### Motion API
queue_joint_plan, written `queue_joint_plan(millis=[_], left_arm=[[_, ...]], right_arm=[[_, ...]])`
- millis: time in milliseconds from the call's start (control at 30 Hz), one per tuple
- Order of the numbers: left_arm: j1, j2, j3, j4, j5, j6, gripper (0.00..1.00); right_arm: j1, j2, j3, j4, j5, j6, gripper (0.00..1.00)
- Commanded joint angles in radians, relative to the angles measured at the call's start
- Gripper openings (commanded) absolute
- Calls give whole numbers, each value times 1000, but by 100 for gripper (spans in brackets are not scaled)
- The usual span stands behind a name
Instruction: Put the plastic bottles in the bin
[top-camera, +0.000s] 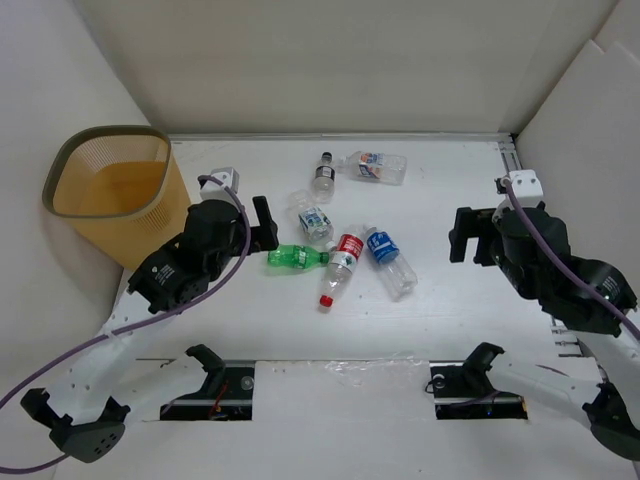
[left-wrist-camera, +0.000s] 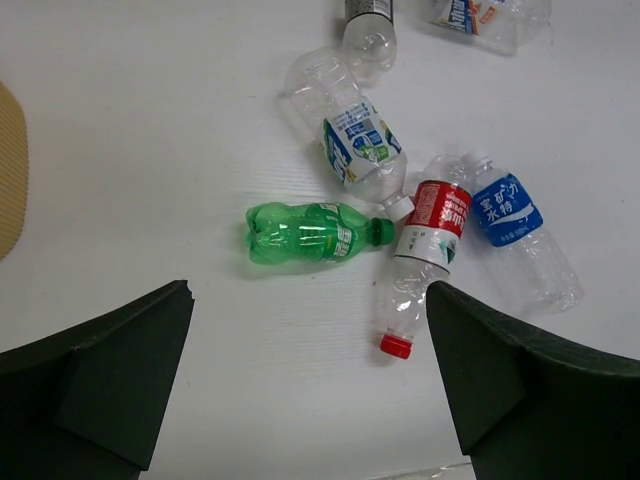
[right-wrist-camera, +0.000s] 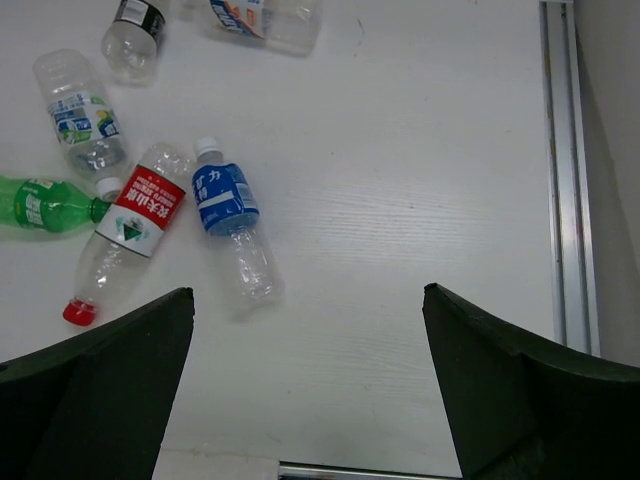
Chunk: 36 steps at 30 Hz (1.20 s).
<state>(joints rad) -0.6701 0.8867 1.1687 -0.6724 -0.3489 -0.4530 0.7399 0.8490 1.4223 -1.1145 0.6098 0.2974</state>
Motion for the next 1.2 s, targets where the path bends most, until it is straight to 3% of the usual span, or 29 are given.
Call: queue_joint_plan(millis=[0, 333, 500, 733, 1167], left_arm=[[3, -9, -30, 53, 2, -9, 100], [3, 1, -118, 143, 30, -9, 100], [3, -19, -194, 201, 30, -9, 100], [41, -19, -227, 243, 106, 0, 100], [41, -38, -245, 254, 159, 10, 100]], right_arm=[[-5, 4, 3, 19, -46, -50, 100], [-62, 73, -127, 116, -151, -107, 100], [-172, 134, -259, 252, -350, -149, 100], [-232, 226, -413, 479, -524, -159, 100], [-223, 600, -491, 624, -499, -75, 100]])
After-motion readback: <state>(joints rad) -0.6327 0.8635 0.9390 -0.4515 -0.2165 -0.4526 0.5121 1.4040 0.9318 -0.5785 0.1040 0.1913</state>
